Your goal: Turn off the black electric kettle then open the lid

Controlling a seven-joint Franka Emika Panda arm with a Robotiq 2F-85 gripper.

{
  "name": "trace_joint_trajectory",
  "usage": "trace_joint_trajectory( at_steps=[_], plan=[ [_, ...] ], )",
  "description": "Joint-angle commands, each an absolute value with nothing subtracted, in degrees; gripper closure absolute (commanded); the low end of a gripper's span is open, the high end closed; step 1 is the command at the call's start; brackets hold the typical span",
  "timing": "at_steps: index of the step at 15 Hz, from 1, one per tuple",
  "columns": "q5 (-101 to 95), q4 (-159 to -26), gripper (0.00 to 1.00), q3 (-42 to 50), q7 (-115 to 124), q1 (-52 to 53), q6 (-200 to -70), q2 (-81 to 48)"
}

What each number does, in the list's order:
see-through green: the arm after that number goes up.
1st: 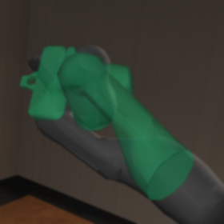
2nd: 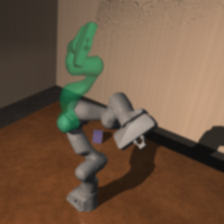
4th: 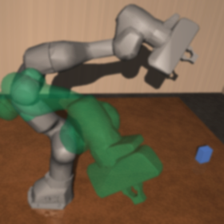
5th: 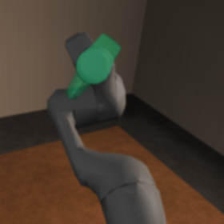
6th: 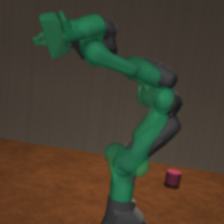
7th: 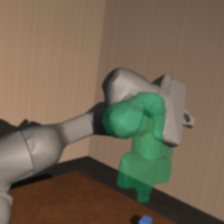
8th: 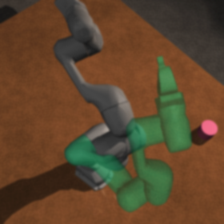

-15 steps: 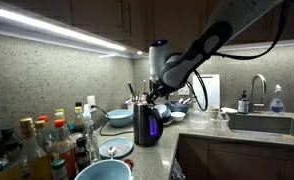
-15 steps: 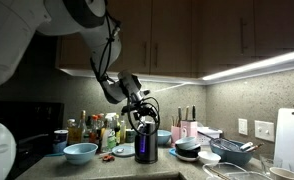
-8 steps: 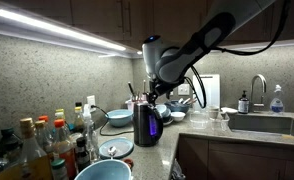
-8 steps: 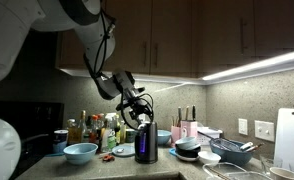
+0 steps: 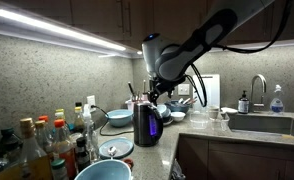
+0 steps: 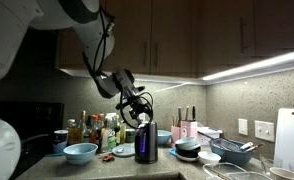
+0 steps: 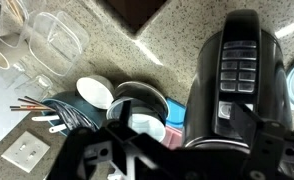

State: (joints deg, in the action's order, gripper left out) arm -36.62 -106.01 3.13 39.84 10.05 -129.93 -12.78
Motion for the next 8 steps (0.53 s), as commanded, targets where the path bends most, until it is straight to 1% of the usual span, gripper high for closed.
trace_joint_trajectory(
  at_steps=[1,8],
  plan=[
    [-35.9,-106.1,0.0,2.3,39.9,8.9,-131.1,-13.4],
    [-37.2,-105.1,0.0,2.2,40.7,9.6,-134.4,-15.0]
  ],
)
